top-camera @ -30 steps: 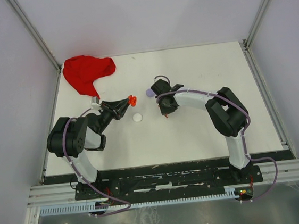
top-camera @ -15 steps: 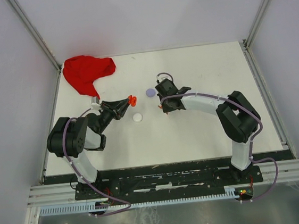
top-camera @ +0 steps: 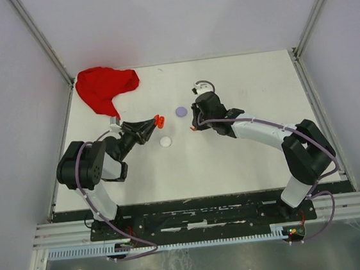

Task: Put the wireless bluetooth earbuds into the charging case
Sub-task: Pick up the earbud from the center of the board.

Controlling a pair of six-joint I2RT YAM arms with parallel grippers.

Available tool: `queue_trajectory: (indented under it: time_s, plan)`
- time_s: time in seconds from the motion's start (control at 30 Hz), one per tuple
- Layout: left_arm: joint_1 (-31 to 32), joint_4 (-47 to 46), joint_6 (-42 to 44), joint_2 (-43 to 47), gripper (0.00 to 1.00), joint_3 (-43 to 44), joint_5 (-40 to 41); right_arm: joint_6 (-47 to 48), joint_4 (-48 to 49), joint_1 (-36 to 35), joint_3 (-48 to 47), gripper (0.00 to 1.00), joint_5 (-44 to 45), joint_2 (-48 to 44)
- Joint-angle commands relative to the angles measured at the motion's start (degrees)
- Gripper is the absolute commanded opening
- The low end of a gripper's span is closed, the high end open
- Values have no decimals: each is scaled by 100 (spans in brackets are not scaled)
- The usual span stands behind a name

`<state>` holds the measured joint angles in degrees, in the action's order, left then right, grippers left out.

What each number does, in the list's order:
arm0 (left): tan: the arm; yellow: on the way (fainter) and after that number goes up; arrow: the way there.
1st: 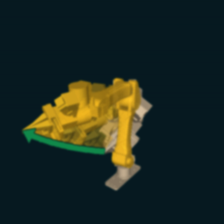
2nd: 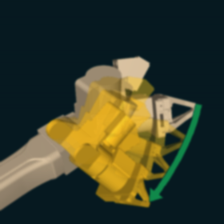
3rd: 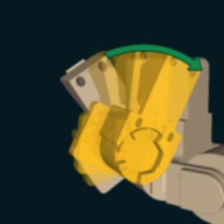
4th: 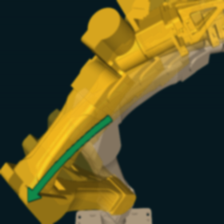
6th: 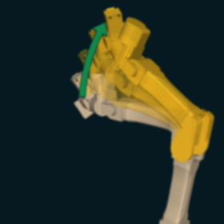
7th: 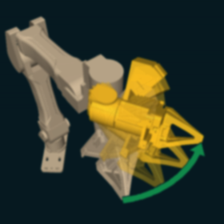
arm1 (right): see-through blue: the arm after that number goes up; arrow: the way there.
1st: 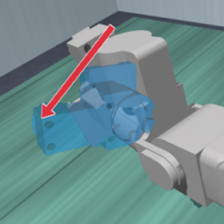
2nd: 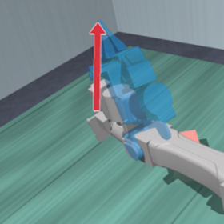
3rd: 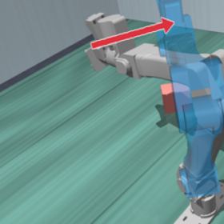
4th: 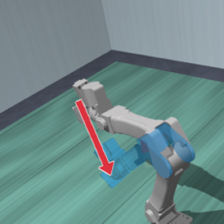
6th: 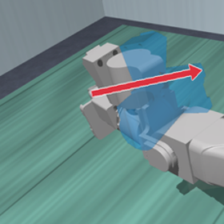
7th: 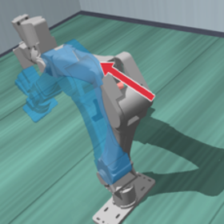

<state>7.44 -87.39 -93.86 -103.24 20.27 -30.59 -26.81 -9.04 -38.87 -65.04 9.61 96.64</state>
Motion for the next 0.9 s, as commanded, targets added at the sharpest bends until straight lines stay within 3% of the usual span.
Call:
queue_trajectory:
  time_s: [0.0, 0.87]
  plan:
    - [-39, -1173, -154, 32, 3, 79, -123, 48, 601, 18, 71, 13, -143, -354]
    - [-16, -1162, -176, -1, 3, 101, -168, 237, 932, 19, 289, 11, -288, -649]
